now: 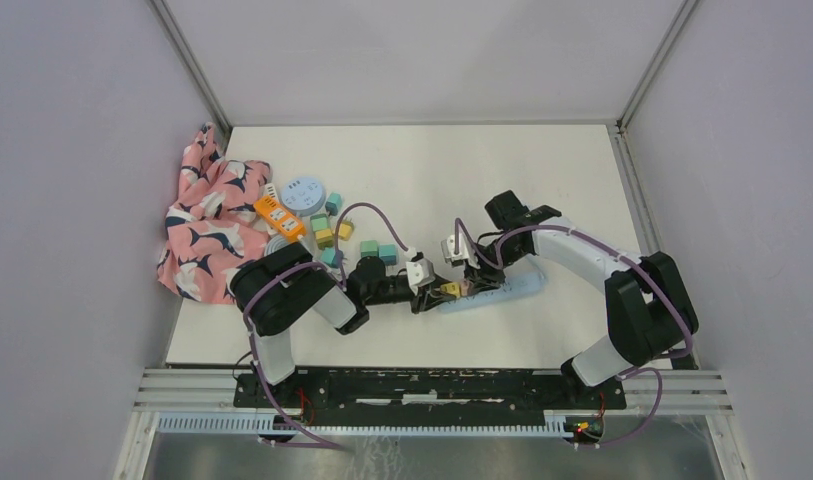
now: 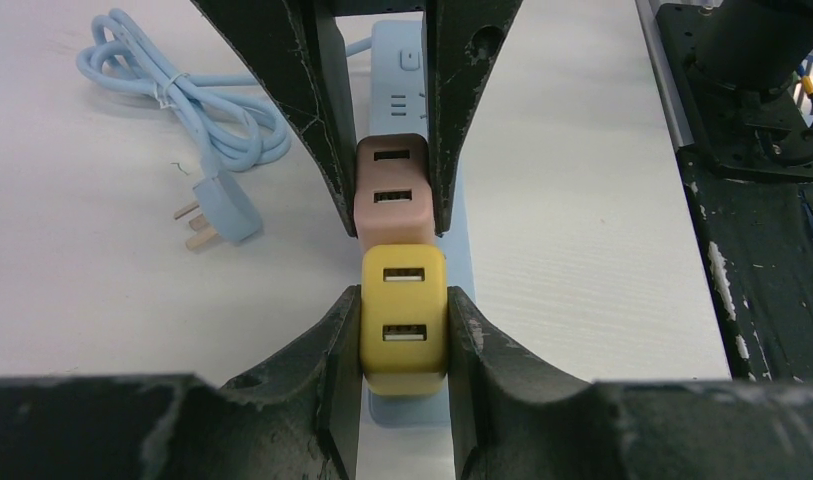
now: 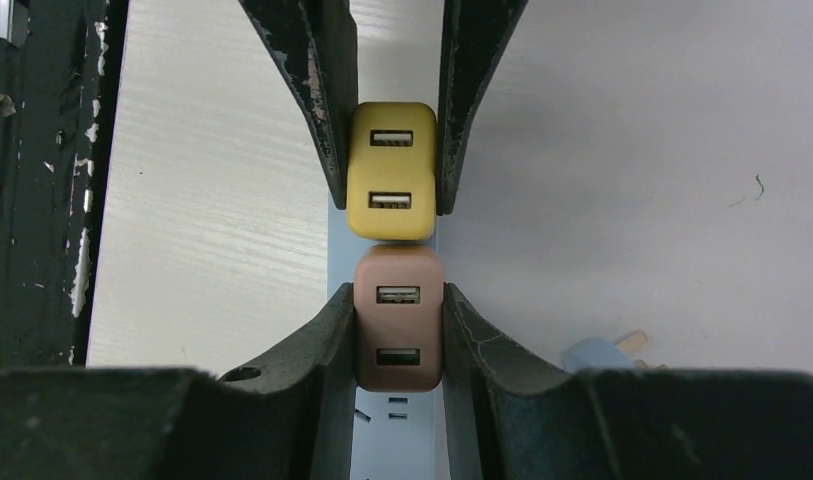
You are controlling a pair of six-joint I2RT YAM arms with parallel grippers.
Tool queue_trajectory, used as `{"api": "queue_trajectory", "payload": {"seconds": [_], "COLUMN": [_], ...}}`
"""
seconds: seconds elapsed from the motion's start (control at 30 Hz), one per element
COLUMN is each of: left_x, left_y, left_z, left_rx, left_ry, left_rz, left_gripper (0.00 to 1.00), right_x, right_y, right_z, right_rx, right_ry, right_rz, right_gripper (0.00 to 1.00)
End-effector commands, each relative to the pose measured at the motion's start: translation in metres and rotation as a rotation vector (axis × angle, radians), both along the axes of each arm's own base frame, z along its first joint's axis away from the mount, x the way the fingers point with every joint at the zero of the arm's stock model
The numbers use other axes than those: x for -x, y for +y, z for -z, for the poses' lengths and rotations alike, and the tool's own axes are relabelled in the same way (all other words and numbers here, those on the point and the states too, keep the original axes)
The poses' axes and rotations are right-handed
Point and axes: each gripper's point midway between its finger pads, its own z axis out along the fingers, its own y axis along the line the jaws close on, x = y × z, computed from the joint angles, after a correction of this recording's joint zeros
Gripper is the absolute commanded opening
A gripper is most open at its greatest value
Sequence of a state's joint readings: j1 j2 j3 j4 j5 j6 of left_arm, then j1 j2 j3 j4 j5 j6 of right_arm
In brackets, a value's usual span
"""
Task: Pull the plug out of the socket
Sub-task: Remove the plug from the socket.
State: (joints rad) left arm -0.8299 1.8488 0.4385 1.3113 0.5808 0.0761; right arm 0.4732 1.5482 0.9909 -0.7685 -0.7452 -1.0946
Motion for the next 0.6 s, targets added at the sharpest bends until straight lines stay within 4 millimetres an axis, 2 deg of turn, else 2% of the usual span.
{"api": "queue_trajectory", "payload": {"seconds": [0.0, 0.1, 0.23, 0.47, 0.57], "left_x": [0.001, 0.001, 0.000, 0.001, 0.000], "left_y": [0.005, 0.005, 0.005, 0.005, 0.005], "left_z": [0.015, 0.015, 0.015, 0.015, 0.015], "left_rx": [-0.055, -0.055, -0.056, -0.055, -0.054], "left_ry": [0.010, 0.009, 0.010, 0.008, 0.008], "left_rz": [-0.006, -0.007, -0.008, -0.007, -0.007], "left_gripper": [0.03, 0.03, 0.03, 0.03, 0.03], "right_x": [0.023, 0.029, 0.017, -0.001, 0.003], "right_y": [0.027, 0.041, 0.046, 0.018, 0.013], "right_z": [-0.039, -0.043, -0.051, -0.049, -0.047], "right_rx": [-0.166, -0.180, -0.179, -0.144, -0.146], "right_ry": [-0.034, -0.005, 0.008, -0.050, -0.066], "right_rz": [-0.148, -0.159, -0.089, -0.044, -0.068], "right_gripper": [0.00, 0.00, 0.00, 0.00, 0.00]}}
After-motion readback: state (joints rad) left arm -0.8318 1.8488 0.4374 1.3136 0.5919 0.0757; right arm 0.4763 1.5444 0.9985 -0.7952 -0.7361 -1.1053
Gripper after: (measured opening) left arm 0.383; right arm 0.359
